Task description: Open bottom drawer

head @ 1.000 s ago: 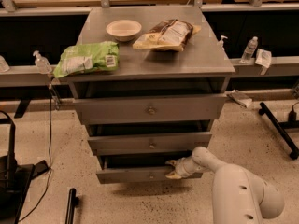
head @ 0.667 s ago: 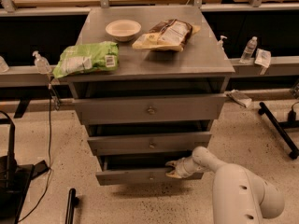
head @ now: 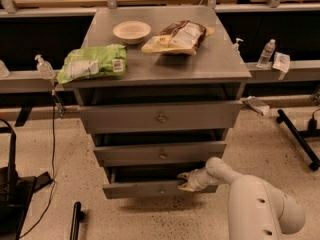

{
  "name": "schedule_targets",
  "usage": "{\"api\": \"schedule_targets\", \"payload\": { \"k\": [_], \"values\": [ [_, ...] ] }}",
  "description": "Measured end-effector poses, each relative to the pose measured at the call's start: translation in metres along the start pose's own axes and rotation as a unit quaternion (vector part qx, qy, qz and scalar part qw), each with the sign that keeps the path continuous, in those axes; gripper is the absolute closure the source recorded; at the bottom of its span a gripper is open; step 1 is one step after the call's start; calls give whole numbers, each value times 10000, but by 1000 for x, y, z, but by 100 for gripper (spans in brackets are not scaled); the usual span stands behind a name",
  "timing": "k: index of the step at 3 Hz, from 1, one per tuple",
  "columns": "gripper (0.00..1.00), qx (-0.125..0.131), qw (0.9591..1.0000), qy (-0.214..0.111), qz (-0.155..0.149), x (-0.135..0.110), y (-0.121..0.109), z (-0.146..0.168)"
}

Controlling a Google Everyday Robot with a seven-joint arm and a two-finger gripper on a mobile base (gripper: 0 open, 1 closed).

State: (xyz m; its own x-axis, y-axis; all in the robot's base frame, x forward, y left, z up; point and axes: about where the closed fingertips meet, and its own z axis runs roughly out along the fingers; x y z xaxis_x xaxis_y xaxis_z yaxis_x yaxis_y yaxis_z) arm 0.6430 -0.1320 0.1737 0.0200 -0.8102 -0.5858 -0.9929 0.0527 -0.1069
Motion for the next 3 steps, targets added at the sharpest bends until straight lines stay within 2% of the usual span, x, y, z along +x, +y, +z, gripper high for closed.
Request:
{"api": "schedule_targets", "payload": {
  "k": [1,2,3],
  "values": [
    [82,-179,9997,-122,-78,-8,16,0],
    [58,-196,9997,-129,-76,-8,18,2],
    [27,-207,9997,-134,-74,-8,19,3]
  ]
}}
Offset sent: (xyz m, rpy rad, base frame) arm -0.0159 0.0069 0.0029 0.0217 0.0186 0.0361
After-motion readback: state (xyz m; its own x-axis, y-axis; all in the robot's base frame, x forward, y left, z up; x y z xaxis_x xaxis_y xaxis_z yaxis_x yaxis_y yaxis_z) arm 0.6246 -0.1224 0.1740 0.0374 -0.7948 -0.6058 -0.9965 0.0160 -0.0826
